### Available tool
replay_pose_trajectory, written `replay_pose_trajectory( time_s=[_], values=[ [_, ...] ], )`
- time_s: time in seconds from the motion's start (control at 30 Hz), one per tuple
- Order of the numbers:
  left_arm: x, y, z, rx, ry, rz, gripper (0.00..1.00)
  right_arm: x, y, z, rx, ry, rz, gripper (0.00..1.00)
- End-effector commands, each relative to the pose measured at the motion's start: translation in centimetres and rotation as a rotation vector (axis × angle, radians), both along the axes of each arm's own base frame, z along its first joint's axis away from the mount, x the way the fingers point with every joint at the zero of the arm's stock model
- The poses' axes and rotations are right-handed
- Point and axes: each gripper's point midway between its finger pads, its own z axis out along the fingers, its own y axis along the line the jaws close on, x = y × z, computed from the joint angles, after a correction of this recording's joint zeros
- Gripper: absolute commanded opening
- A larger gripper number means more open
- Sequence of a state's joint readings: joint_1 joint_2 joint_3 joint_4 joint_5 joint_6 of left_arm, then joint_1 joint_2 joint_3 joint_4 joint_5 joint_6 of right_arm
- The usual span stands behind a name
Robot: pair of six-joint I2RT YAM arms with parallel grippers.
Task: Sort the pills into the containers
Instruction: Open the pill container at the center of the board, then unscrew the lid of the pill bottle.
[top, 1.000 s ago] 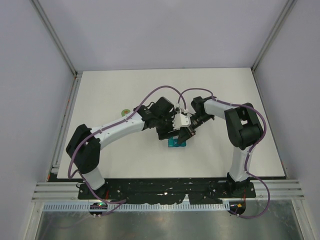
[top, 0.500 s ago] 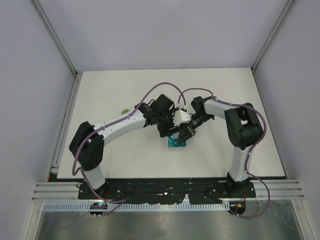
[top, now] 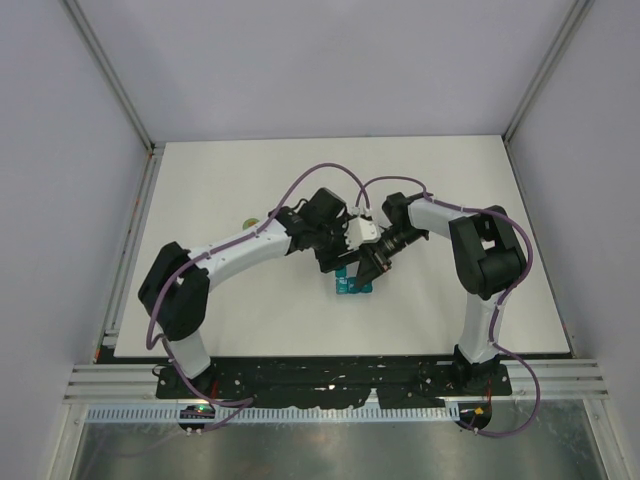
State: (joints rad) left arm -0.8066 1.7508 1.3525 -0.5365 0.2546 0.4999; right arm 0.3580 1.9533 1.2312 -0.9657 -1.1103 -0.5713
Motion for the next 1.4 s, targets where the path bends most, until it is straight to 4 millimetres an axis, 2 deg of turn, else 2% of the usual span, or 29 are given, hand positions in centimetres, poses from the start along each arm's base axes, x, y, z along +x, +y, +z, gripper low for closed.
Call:
replay_pose_trajectory(
  time_s=[0.0,0.47,0.67,0.97,1.07,1.37],
  values=[
    [0.6,0.6,1.1,-0.042,-0.015,0.03,0.65,1.5,0.1,0.4,0.001,-0.027,-0.047,0.06],
    [-2.9,4.3,3.5,-0.117,0.02,0.029,0.65,6.2,-0.2,-2.3,-0.134,-0.007,-0.175,0.07],
    [-4.2,5.6,4.5,-0.121,0.004,0.021,0.66,8.4,0.0,-2.7,-0.182,-0.016,-0.207,0.09],
    [-4.7,7.2,4.8,-0.114,-0.008,0.046,0.65,9.7,-0.1,-3.6,-0.229,-0.003,-0.207,0.3],
    [-5.0,7.6,4.6,-0.109,-0.008,0.05,0.65,9.8,-0.2,-3.8,-0.235,-0.003,-0.201,0.43],
    [-5.2,8.0,4.2,-0.1,0.0,0.05,0.65,10.4,-0.5,-4.7,-0.256,-0.01,-0.199,0.55]
  ],
)
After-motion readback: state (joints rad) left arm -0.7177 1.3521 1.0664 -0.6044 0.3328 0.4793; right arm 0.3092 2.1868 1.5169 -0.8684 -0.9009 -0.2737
